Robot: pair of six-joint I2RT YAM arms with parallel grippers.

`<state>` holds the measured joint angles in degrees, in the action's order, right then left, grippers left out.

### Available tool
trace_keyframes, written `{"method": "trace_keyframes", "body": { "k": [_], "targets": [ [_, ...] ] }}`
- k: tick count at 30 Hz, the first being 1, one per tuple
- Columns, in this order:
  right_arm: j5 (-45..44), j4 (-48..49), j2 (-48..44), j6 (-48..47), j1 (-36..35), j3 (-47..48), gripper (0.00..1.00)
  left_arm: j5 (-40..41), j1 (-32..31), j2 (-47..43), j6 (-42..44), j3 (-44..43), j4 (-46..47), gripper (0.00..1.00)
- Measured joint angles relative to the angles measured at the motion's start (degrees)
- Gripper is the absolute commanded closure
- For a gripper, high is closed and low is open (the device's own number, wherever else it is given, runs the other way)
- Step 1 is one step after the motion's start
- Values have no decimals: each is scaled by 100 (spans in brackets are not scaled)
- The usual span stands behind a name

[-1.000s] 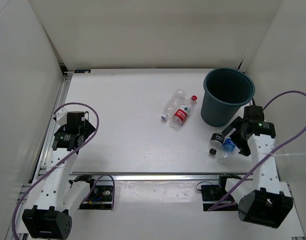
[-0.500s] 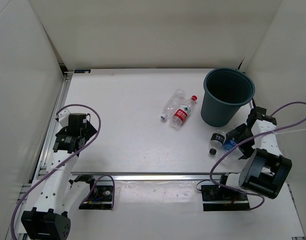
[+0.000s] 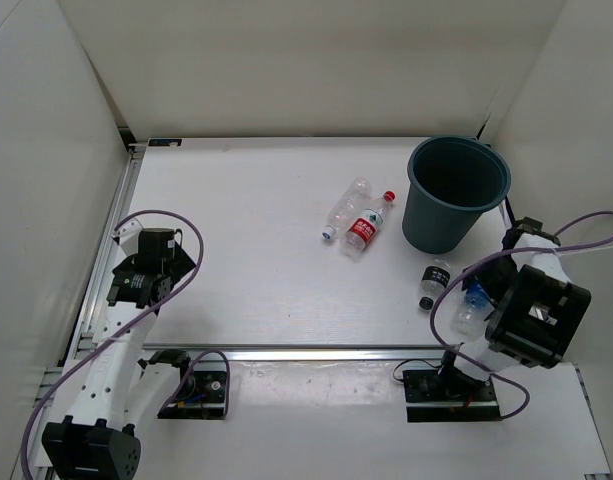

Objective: Put the plastic bottles in the bin

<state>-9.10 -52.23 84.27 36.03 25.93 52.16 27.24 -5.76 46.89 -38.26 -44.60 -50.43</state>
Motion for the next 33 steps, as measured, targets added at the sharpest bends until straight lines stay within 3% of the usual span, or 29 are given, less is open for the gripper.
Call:
{"method": "trace_keyframes", "body": {
  "k": [1, 2, 3, 8, 13, 19, 23, 30, 33],
  "targets": [
    [7, 37, 63, -13, 63, 0, 16, 0, 0, 7, 13, 0, -7, 0],
    [4, 68, 122, -28, 149, 0, 29, 0, 0, 15, 26, 0, -11, 0],
    [13, 94, 164, -55, 243, 0, 34, 0, 0, 28, 33, 0, -13, 0],
    [249, 61, 28, -59, 505, 7, 51, -7, 0, 85, 52, -2, -13, 0],
    [826, -431, -837, 201, 452, 111, 67, -37, 0, 138, 50, -2, -13, 0],
    [1556, -1027, -1895, 614, 76, 645, 74, -92, -90, 343, 52, -146, -33, 0],
    [2002, -1331, -2194, 807, 48, 1753, 84, -107, -164, 396, 52, -240, -31, 0],
    [2380, -1351, -1390, 999, -197, 5042, 83, -251, -186, 402, 52, -240, -33, 0],
    [2192, -1115, -820, 997, -551, 5952, 79, -339, -186, 411, 57, -240, -31, 0]
  ]
}}
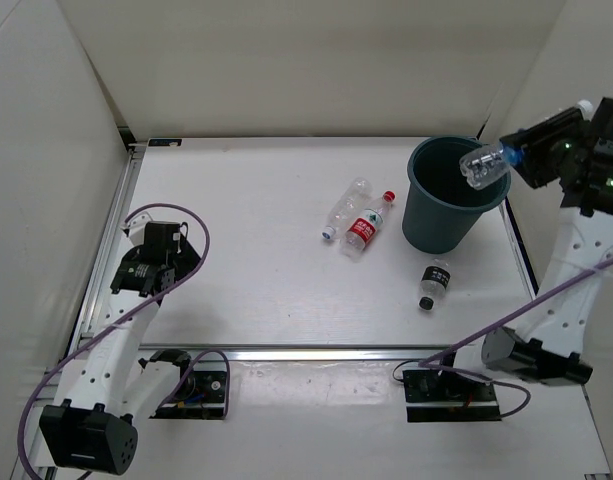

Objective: Put the plastic bottles in the bin

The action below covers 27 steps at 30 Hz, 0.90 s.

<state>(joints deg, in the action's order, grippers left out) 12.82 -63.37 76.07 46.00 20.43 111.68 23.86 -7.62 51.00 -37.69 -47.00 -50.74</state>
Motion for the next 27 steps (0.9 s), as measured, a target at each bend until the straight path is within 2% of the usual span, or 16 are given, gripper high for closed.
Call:
{"method": "trace_keyframes", "body": {
  "k": [2, 5, 6, 7, 9, 10, 14, 17, 20, 24, 27],
  "targets": [
    [-256, 96, 428, -57, -304, 470, 76, -50, 0, 35, 39, 0, 4, 0],
    [-946, 358, 1198, -306, -855, 901, 65, -85, 0, 166, 144, -61, 22, 0],
    [-1145, 437, 1423, -396, -1040, 920, 47, -94, -2, 216, 175, -111, 28, 0],
    [-1300, 485, 1626, -472, -1187, 920, 34, -101, -2, 280, 197, -192, 37, 0],
    [-1591, 531, 2031, -643, -1458, 920, 16, -116, 0, 417, 240, -393, 74, 0],
    [-1696, 529, 2179, -734, -1565, 920, 0, -138, -7, 501, 262, -527, 107, 0],
    [-2092, 487, 2369, -997, -1873, 918, 0, -234, -48, 837, 356, -1019, 323, 0],
    [-2315, 605, 1759, -931, -1910, 420, 0, -258, -90, 1034, 431, -1283, 461, 0],
    [-2380, 750, 413, -765, -1897, -787, 0, -273, -138, 1106, 498, -1381, 588, 0],
    [-2267, 1016, -2068, -411, -1961, -3001, 0, -275, -168, 1082, 535, -1335, 647, 0],
    [-2194, 988, -3394, 11, -1976, -4496, 0, -264, -216, 933, 535, -1064, 723, 0]
  ]
}}
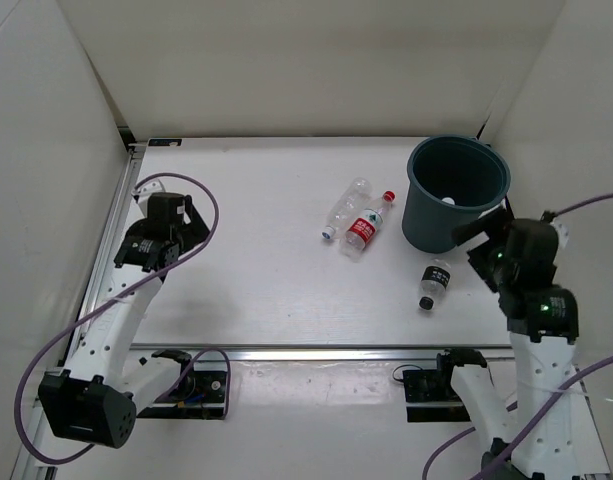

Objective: Put the plastic bottles in the bin

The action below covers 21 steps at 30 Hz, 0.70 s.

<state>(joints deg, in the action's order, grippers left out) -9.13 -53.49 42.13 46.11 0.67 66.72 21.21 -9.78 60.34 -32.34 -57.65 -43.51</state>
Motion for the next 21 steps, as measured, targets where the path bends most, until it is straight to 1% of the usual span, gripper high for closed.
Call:
{"method": "trace_keyframes", "body": {
  "k": [1, 3, 5, 7, 13, 21],
  "targets": [
    [15, 13, -225, 157, 2, -509, 0, -4, -35, -68, 0, 127, -4, 0],
    [50, -44, -361, 354, 0, -1314, 0, -7, -96, -170, 0, 361, -7, 0],
    [61, -111, -256, 514, 0, -1952, 0, -31, -149, -245, -9, 533, -39, 0],
    [55, -107, 50, 608, 0, -2306, 0, -70, -173, -323, -24, 647, -55, 0],
    [-33, 236, 1604, 894, -122, -2420, 0, -240, -219, -772, -48, 767, -146, 0],
    [-205, 741, 2815, 1032, -35, -2306, 0, -334, -236, -874, -70, 769, -422, 0]
  ]
}}
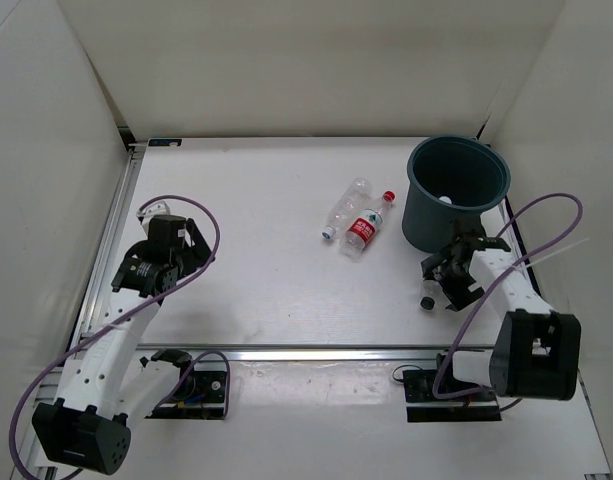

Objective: Put the plastic bottles in the bin

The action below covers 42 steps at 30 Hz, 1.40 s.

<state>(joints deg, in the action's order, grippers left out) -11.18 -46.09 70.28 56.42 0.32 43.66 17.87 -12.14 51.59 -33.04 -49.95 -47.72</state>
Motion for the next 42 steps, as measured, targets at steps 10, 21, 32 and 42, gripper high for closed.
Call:
{"method": "trace_keyframes", "body": {
  "k": [10, 21, 32, 42],
  "targets": [
    [46, 525, 1091, 17, 131, 210, 32, -9, 0, -229, -205, 138, -391, 0],
    [778, -702, -295, 470, 256, 470, 87, -11, 0, -26, -433, -13, -452, 0],
    [490, -2079, 44, -20, 310, 6601, 76, -2, -4, 472, -474, -249, -149, 0],
    [385, -1552, 2673, -962, 420, 7626, 0, -70, -173, 1541, -240, -1128, 352, 0]
  ]
}}
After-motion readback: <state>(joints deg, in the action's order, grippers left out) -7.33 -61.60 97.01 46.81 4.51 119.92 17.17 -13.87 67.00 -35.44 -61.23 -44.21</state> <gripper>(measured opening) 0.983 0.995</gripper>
